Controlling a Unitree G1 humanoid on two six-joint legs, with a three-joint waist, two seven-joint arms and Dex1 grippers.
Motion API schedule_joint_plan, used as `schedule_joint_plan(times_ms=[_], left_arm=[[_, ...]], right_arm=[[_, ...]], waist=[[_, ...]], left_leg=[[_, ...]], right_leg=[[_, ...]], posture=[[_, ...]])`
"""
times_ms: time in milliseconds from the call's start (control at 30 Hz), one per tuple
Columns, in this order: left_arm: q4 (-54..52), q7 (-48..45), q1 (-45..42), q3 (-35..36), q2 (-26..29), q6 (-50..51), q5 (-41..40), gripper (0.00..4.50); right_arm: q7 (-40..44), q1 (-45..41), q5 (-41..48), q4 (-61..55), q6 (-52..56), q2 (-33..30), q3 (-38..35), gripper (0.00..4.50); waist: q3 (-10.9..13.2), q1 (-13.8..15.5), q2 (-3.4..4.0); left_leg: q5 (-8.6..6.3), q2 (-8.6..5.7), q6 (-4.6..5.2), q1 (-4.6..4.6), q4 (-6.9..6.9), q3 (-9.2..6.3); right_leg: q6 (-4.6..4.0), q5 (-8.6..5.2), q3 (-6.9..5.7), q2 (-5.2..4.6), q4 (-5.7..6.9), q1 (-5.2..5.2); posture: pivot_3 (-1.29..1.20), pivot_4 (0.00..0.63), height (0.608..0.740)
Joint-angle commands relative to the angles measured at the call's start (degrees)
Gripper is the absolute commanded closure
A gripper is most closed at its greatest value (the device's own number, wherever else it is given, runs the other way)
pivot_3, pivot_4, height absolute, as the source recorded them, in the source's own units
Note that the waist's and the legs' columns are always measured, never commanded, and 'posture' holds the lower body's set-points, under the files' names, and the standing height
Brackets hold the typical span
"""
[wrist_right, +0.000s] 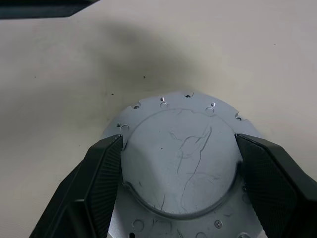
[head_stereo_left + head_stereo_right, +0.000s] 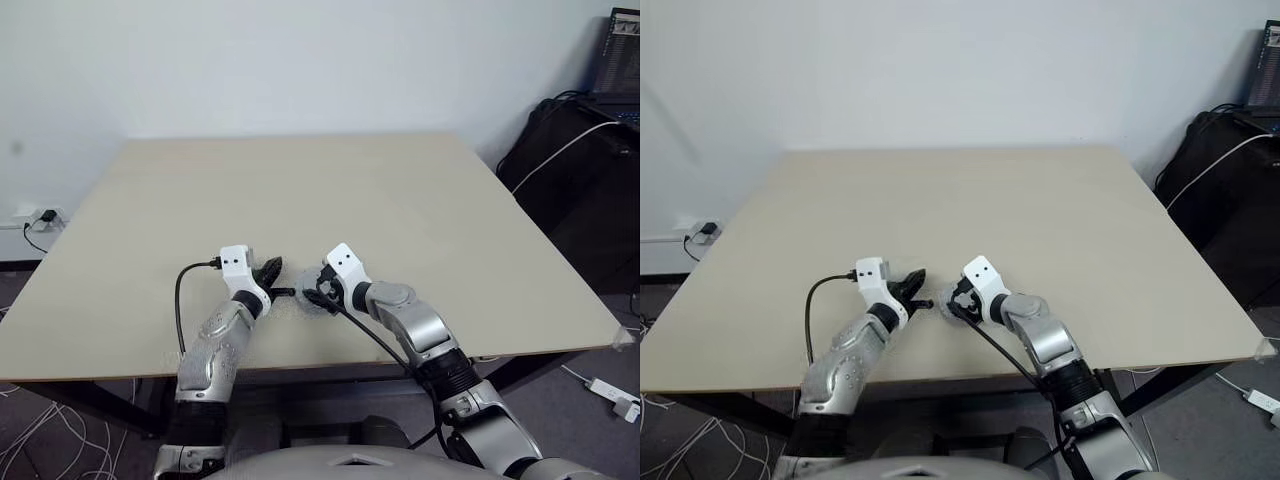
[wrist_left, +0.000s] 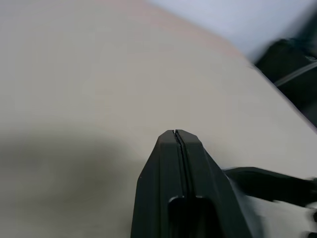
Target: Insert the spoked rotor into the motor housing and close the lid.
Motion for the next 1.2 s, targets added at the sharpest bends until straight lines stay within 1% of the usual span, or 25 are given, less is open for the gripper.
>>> schedule_joint_plan(times_ms=[33,200,467,600,767,967,1200], left_arm=[[1.8,-4.0,-4.1,1.3,1.5,8.3,-5.8,4.50],[6.7,-5.1,-7.9,3.3,3.9,15.1,-8.0,4.50],[8.8,-5.7,-9.6,5.1,5.6,16.3,-7.3,4.50],[8.7,-5.7,-9.2,4.8,5.7,16.7,-7.0,4.50],[8.3,-5.8,-9.1,4.8,5.5,16.7,-6.9,4.50],[7.6,-6.0,-9.4,5.0,4.7,18.1,-8.0,4.50],[11.3,-4.9,-12.4,2.0,4.8,21.5,-5.2,4.50]], right_arm=[[-1.5,0.8,-1.2,0.3,1.7,-0.9,-0.3,1.22],[-1.7,1.2,-1.1,-0.3,1.9,-0.9,-0.2,1.22],[-2.2,1.8,-0.9,-1.5,2.4,-1.0,-0.4,1.22],[-2.1,2.3,-1.3,-1.5,2.8,-1.1,0.4,1.22],[-1.5,2.8,-1.8,-1.5,5.9,-1.9,2.6,1.22],[-1.9,2.6,-1.6,-1.3,6.4,-2.2,2.8,1.22],[-2.1,2.4,-1.4,-1.4,6.2,-2.1,2.8,1.22]], waist=[[0.0,-0.1,0.00],[0.0,-0.2,0.00],[0.0,-0.1,-0.03],[0.0,-0.1,-0.03],[0.0,-0.1,-0.03],[0.0,-0.1,-0.04],[0.0,0.0,-0.05]], left_leg=[[0.01,0.00,0.02,0.00,0.00,0.00],[0.12,-0.01,0.21,0.00,-0.01,-0.03],[-0.01,-0.04,-0.03,-0.01,-0.03,-0.06],[-0.02,-0.06,-0.04,-0.01,-0.08,-0.06],[-0.02,-0.07,-0.04,0.00,-0.17,-0.06],[-0.02,-0.14,-0.03,0.00,-0.23,-0.06],[-0.02,-0.16,-0.01,0.00,-0.23,-0.07]], right_leg=[[0.00,0.00,0.00,0.00,0.00,0.00],[0.00,0.00,0.03,0.05,-0.02,0.02],[0.00,-0.01,0.07,0.04,-0.10,0.03],[-0.01,0.00,0.08,0.04,-0.13,0.02],[-0.01,-0.01,0.09,0.04,-0.16,0.01],[0.01,-0.03,0.11,0.00,-0.21,0.01],[0.02,-0.04,0.10,-0.01,-0.21,0.03]], posture=[[0.00,0.000,0.740],[0.00,0.000,0.740],[0.00,0.000,0.740],[0.00,0.000,0.740],[0.00,0.000,0.740],[0.00,0.000,0.740],[0.00,0.000,0.740]])
